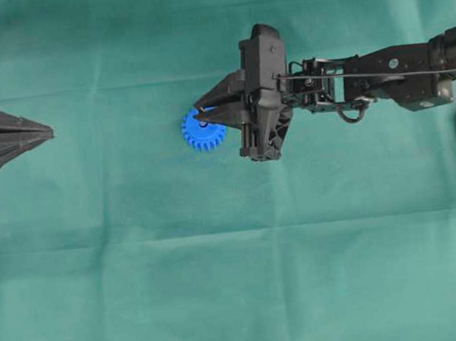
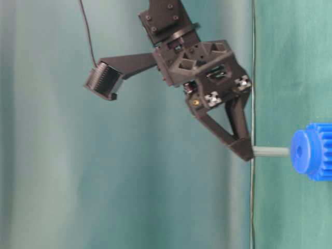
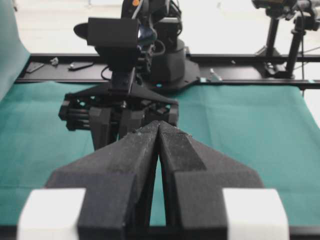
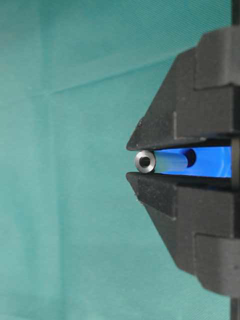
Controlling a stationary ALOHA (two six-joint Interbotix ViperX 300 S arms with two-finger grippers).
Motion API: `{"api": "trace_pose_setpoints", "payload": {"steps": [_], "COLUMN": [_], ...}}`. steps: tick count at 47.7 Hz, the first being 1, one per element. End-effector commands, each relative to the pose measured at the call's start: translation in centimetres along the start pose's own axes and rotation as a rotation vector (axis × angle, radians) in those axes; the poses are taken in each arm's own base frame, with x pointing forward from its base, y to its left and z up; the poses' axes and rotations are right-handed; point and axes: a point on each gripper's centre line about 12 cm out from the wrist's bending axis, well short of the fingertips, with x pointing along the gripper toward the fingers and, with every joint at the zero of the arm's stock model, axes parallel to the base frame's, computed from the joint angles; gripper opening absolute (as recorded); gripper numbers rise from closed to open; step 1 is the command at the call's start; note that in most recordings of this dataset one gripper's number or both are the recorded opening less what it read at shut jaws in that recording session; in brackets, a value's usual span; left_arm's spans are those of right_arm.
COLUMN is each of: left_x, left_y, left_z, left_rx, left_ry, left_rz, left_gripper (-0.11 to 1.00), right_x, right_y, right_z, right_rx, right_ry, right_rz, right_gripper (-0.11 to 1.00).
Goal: Insert the shaft placed at a random location into the center hole of the small gear at another random location.
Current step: 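Lower the shaft with the right gripper into the gear's center hole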
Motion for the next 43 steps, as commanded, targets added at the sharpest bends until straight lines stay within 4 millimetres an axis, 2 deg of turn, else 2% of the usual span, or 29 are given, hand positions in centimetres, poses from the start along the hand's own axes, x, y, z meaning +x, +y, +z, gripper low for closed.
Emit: {"api": "trace_pose_setpoints", "payload": {"steps": [1,23,29,43], "left_x": [0.3,0.3,0.3,0.3], "left_y": [0.1,0.1,0.1,0.1], "left_z": [0.7,0.6,0.6,0.6], "left_rx": [0.002,0.002,0.002,0.002], "left_ry": [-0.017,-0.015,-0.015,-0.008], "left_rz": [0.002,0.002,0.002,0.002], "left_gripper": [0.00,0.00,0.00,0.00], "right_x": [0.2,0.7,0.5,-1.4], "right_y": [0.1,0.1,0.1,-0.1], "right_z": [1.1,0.3,0.8,3.3], "right_rx": [-0.005,-0.005,-0.004,-0.023], "right_ry": [-0.032,-0.014,-0.023,-0.075], "right_rz": [0.002,0.002,0.004,-0.001], "right_gripper": [0.13,0.13,0.13,0.13]}}
